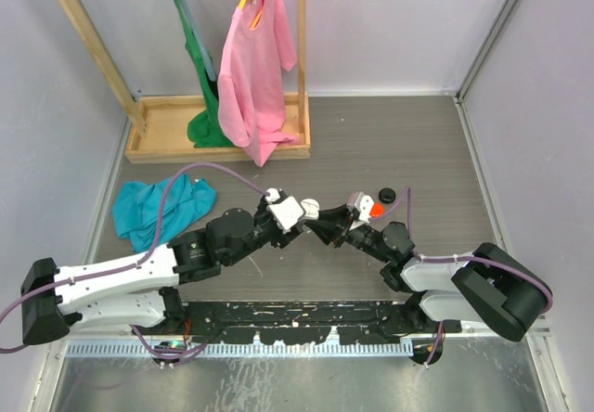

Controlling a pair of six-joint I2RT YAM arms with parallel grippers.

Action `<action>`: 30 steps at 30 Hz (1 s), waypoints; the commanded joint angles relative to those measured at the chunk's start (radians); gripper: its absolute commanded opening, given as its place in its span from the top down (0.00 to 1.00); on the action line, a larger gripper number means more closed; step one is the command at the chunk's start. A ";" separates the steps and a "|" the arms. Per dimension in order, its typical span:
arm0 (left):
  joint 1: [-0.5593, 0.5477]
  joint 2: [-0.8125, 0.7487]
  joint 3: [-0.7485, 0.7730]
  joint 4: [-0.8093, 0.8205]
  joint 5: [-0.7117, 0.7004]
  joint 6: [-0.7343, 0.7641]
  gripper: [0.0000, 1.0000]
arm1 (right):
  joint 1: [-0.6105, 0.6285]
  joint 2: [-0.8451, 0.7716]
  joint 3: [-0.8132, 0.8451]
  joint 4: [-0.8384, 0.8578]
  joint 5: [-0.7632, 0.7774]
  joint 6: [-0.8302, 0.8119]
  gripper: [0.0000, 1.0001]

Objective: Insert the wireless bluetooth earbuds into the charging case
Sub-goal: Place the earbud in the charging case.

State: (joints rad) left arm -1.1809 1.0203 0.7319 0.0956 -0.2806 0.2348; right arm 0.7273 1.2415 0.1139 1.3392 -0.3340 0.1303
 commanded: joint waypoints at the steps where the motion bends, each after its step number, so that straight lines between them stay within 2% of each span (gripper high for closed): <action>1: -0.005 -0.012 0.059 -0.002 -0.080 -0.120 0.42 | -0.002 -0.023 0.001 0.086 0.019 -0.011 0.99; 13: -0.003 0.092 0.141 -0.031 -0.090 -0.214 0.37 | -0.002 -0.017 0.002 0.087 0.020 -0.012 0.99; 17: 0.006 0.116 0.156 -0.065 -0.151 -0.228 0.37 | -0.003 -0.016 0.001 0.089 0.020 -0.011 0.99; 30: 0.106 0.021 0.080 -0.147 -0.142 -0.303 0.38 | -0.003 -0.020 0.000 0.088 0.022 -0.014 0.99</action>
State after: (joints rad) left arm -1.1099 1.1137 0.8310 -0.0452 -0.4084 -0.0223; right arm 0.7273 1.2415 0.1139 1.3392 -0.3256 0.1299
